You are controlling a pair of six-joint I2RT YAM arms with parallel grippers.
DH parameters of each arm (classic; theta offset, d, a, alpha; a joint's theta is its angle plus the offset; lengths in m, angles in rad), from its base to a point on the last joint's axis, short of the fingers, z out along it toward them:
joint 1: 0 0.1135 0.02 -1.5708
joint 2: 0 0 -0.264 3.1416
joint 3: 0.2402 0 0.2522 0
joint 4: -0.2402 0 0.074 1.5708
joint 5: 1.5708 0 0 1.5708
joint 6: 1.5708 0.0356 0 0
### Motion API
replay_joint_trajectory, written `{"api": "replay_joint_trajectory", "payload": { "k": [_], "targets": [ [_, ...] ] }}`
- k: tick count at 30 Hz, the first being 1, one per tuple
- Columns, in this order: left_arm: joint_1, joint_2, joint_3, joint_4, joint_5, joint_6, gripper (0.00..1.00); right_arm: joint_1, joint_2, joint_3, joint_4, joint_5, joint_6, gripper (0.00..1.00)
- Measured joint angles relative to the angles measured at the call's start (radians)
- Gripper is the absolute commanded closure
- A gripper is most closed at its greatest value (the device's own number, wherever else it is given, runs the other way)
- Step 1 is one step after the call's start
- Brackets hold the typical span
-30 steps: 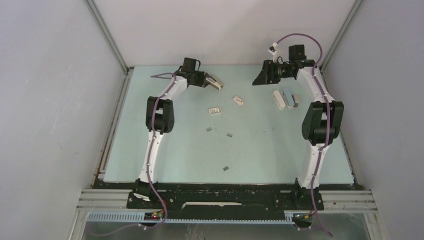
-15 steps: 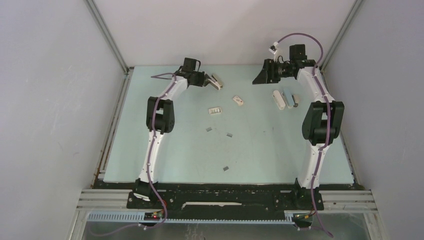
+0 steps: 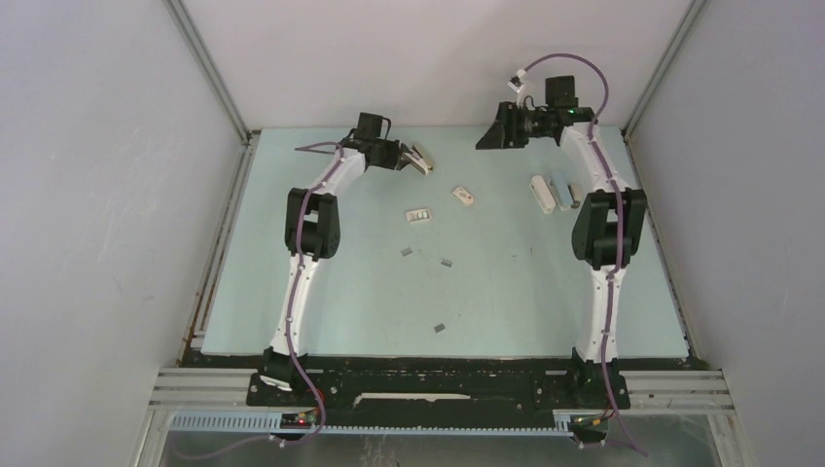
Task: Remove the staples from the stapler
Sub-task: Move the stapler to the center of the board.
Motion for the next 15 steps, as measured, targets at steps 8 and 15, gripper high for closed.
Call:
{"api": "replay_joint_trajectory", "payload": {
  "k": [8, 15],
  "targets": [
    [0.013, -0.018, -0.013, 0.004, 0.026, 0.080, 0.51, 0.107, 0.206, 0.152, 0.071, 0.071, 0.209, 0.35],
    [0.055, -0.112, -0.064, 0.005, 0.034, 0.183, 0.62, 0.154, 0.265, 0.151, 0.194, 0.190, 0.451, 0.50]
  ]
}}
